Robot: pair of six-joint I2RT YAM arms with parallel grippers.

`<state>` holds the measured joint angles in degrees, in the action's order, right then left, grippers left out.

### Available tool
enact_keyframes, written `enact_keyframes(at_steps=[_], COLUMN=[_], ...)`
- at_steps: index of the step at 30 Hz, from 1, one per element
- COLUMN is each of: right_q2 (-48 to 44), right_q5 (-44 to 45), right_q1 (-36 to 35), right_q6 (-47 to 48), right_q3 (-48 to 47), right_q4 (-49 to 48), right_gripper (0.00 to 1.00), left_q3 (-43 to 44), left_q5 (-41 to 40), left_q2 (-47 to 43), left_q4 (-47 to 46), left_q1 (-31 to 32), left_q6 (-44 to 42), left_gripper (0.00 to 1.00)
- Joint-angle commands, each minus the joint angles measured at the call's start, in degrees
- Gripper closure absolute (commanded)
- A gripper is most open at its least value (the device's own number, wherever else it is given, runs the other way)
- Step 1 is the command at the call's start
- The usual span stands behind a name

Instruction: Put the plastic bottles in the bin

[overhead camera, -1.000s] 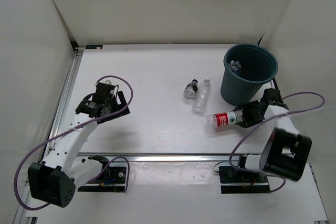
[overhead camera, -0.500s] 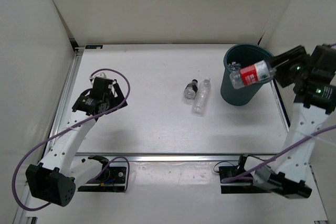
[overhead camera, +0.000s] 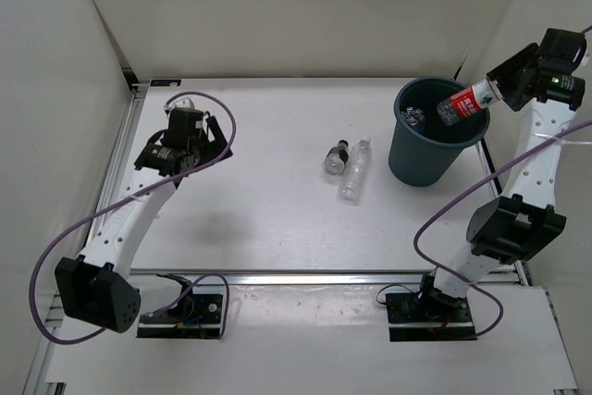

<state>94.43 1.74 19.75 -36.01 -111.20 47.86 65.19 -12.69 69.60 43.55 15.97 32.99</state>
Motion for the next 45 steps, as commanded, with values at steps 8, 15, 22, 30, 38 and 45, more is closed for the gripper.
enact_keyframes(at_steps=[8, 15, 22, 30, 38, 45], right_q2=[-4.07, -19.87, -27.98, -29.66, -30.18, -28.43], right_q5=[7.23, 3.54, 1.25, 1.77, 2.92, 2.31], right_q1=[-7.26, -14.64, -14.04, -12.19, -12.19, -12.19], right_q6=[4.20, -0.28, 2.96, 5.95, 7.62, 8.32], right_q3=[-5.18, 12.30, 18.38, 17.86, 15.92, 14.78], right_q4=[-2.25, -1.71, 0.65, 1.98, 3.03, 3.03], right_gripper=[0.00, 0.00, 0.00, 0.00, 0.00, 0.00], left_q3=[23.80, 44.81, 61.97, 65.86, 62.69, 56.72], left_q5=[21.11, 35.96, 42.66, 39.49, 40.90, 42.13], left_q2=[20.18, 43.28, 61.69, 68.73, 72.24, 72.25], left_q4=[-7.69, -9.44, -9.45, -9.45, -9.45, -9.45], left_q1=[2.75, 6.01, 9.25, 15.14, 17.17, 17.70], left_q6=[-3.55, -6.46, -5.48, -4.96, -6.10, -7.33], left_gripper=[0.00, 0.00, 0.00, 0.00, 0.00, 0.02])
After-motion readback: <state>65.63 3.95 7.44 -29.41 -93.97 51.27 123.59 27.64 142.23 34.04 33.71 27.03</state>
